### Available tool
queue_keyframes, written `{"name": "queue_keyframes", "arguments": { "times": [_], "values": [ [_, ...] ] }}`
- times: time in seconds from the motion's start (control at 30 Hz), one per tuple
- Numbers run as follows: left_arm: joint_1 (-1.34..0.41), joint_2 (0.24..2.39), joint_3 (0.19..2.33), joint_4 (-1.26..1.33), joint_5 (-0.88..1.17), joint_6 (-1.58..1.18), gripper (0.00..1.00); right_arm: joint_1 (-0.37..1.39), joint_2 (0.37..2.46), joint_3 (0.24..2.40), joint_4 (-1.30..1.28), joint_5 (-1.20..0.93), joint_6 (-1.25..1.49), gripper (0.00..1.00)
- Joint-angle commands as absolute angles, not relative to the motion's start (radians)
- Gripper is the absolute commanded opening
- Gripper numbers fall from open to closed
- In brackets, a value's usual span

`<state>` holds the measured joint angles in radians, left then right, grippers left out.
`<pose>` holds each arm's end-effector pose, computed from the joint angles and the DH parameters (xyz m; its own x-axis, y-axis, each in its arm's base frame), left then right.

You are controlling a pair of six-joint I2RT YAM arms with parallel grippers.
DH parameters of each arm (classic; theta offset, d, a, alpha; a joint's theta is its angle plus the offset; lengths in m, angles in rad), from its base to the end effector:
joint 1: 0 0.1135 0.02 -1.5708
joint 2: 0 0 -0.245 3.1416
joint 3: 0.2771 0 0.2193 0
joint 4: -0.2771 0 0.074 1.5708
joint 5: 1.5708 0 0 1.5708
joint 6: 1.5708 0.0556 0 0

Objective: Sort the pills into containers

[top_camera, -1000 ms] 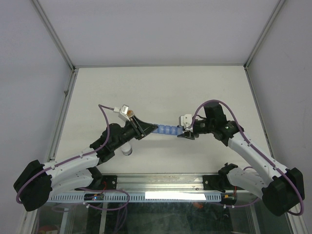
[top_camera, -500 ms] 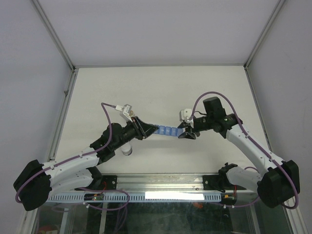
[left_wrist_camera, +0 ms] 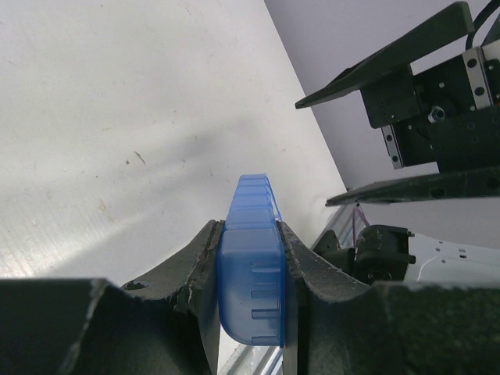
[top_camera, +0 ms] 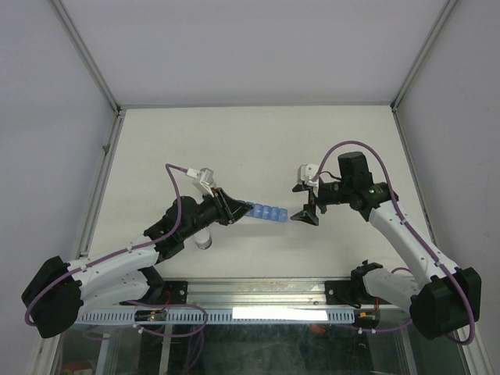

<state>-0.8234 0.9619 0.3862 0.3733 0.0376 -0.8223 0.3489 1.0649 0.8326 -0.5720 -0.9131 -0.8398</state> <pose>0.1455 -0.1601 0.2239 -0.6484 -0.3776 -0.6611 0.4157 0.5519 -0.7229 0.1685 0.1081 0.2598 0.0877 -0.4524 -0.8875 -0.9879 0.0749 -0.1358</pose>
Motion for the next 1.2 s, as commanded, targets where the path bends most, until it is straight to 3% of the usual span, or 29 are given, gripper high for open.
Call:
{"name": "queue_keyframes", "arguments": {
  "times": [0.0,0.53,1.17],
  "values": [
    [-0.821,0.94,0.423,0.419,0.064,-0.846,0.0,0.371,0.991,0.793,-0.584,-1.017,-0.972,0.98],
    [-0.821,0.987,0.45,0.472,0.129,-0.9,0.0,0.504,1.006,0.724,-0.398,-0.712,-0.902,0.97],
    [-0.821,1.011,0.485,0.415,0.19,-0.779,0.0,0.362,1.012,0.81,-0.394,-0.717,-0.709,0.74]
  ]
}}
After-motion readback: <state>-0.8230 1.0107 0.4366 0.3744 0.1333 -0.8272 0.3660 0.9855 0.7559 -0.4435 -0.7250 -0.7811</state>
